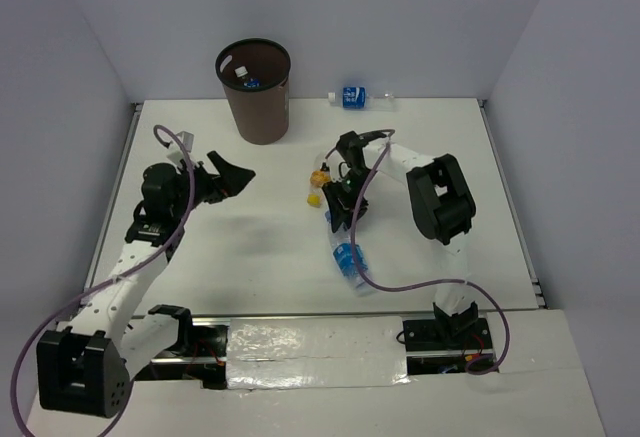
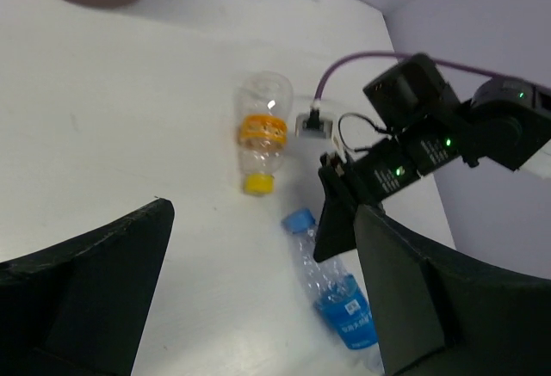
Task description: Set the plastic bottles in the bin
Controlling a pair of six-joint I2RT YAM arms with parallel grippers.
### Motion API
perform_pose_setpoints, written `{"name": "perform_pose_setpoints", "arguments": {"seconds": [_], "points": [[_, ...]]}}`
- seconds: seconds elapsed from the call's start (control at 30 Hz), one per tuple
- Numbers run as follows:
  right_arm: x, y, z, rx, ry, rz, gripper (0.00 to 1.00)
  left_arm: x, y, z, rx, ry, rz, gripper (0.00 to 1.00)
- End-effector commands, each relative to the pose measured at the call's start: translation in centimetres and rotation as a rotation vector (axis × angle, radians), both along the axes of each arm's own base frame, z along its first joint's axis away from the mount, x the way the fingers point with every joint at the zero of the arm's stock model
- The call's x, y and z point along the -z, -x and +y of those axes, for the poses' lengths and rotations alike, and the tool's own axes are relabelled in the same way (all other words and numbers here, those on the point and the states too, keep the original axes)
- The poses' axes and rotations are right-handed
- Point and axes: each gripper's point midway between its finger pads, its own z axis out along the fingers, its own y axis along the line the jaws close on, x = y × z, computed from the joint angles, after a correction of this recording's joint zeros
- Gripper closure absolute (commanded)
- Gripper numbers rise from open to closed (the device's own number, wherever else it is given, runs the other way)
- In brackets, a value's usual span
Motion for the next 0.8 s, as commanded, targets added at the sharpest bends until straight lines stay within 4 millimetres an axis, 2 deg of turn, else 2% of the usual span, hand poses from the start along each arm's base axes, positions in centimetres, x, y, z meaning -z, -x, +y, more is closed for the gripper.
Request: {"name": "perform_pose_setpoints", "arguments": {"seconds": [0.0, 0.07, 0.17, 0.2, 0.27, 0.3, 0.37, 0.4, 0.47, 0.5, 0.53, 0.57, 0.6, 0.63, 0.7, 0.77], "points": [[-5.1, -1.5, 0.4, -0.022, -0.154, -0.134, 0.76, -2.2, 0.8, -4.0, 0.183, 0.102, -0.070, 0.01], [-6.2, -1.9, 0.3, -0.038, -0.198, -0.158, 0.82, -1.4, 0.6, -5.5, 0.229, 0.100, -0.050, 0.01], [-7.7, -2.8, 0.2, -0.045, -0.241, -0.199, 0.85, -0.4, 1.1, -9.0, 0.345, 0.094, -0.016, 0.01], [-8.3, -3.0, 0.1, -0.044, -0.253, -0.212, 0.86, 0.8, 0.8, -9.8, 0.366, 0.094, 0.021, 0.01], [-9.8, -3.5, 0.4, -0.050, -0.296, -0.241, 0.88, 0.6, 1.1, -11.7, 0.436, 0.106, 0.027, 0.01], [-10.7, -4.0, 0.2, -0.042, -0.313, -0.268, 0.89, 1.3, 0.8, -12.4, 0.454, 0.109, 0.047, 0.01], [-12.8, -5.3, 0.3, -0.029, -0.354, -0.322, 0.89, 1.0, 0.9, -13.9, 0.506, 0.117, 0.041, 0.01], [-13.8, -5.9, 0.4, -0.022, -0.371, -0.350, 0.89, 1.5, 0.6, -14.5, 0.521, 0.121, 0.053, 0.01], [-16.5, -7.7, 0.2, 0.008, -0.414, -0.414, 0.89, 1.0, 0.5, -15.9, 0.565, 0.128, 0.049, 0.01], [-17.5, -8.5, 0.3, 0.014, -0.431, -0.446, 0.89, 1.9, 0.3, -16.5, 0.584, 0.129, 0.080, 0.01], [-19.0, -9.6, 0.2, 0.024, -0.444, -0.497, 0.89, 1.2, -0.1, -17.2, 0.598, 0.132, 0.069, 0.01], [-19.6, -10.2, 0.2, 0.045, -0.440, -0.518, 0.89, 1.2, 0.0, -17.8, 0.614, 0.134, 0.077, 0.01], [-20.8, -11.1, 0.3, 0.048, -0.449, -0.569, 0.89, 1.9, -0.5, -18.2, 0.609, 0.134, 0.103, 0.00], [-21.1, -11.5, 0.3, 0.058, -0.444, -0.590, 0.91, 1.5, -1.0, -18.6, 0.605, 0.136, 0.115, 0.01], [-21.7, -12.5, 0.4, 0.101, -0.438, -0.619, 0.94, 2.5, -1.6, -19.5, 0.605, 0.131, 0.163, 0.01], [-21.8, -12.9, 0.5, 0.130, -0.437, -0.619, 0.97, 1.7, -1.9, -20.6, 0.617, 0.120, 0.134, 0.01]]}}
